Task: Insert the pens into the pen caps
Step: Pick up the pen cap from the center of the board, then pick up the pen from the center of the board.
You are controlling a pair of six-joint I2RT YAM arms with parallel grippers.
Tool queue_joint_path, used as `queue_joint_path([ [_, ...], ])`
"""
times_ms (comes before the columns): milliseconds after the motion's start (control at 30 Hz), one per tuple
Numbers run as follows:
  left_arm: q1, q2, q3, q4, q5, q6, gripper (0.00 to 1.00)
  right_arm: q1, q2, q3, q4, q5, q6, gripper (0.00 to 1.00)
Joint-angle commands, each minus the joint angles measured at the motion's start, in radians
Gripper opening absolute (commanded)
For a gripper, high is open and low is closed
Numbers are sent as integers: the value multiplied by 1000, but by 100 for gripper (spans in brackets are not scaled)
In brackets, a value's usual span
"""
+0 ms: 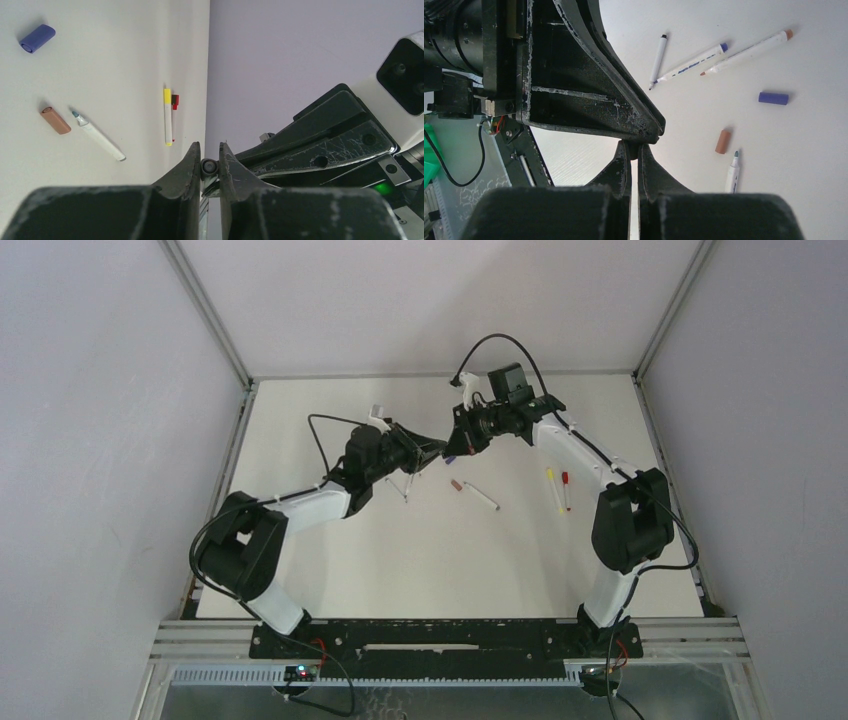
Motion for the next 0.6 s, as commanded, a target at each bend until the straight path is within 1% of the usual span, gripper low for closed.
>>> queue_joint_path([
  [0, -13, 3, 80, 18, 46, 30, 0, 18, -1, 20, 18, 42, 5, 0],
  [67, -13, 0, 86, 7, 42, 50, 0, 24, -8, 18, 4, 41, -12, 10],
  [133, -12, -8, 97, -23, 37, 84, 0, 27, -23, 13, -14, 39, -43, 28],
  [200, -10, -20, 110, -49, 29, 128, 0, 24, -47, 2, -33, 31, -82, 43],
  [267, -7, -36, 124, -86, 15, 181, 0, 17, -76, -10, -57, 6, -126, 52],
  [367, -2, -68, 128, -135, -11, 249, 0, -3, -122, -35, -90, -43, -183, 58],
  [567, 16, -173, 102, -217, -69, 403, 0, -66, -217, -82, -142, -159, -277, 59],
])
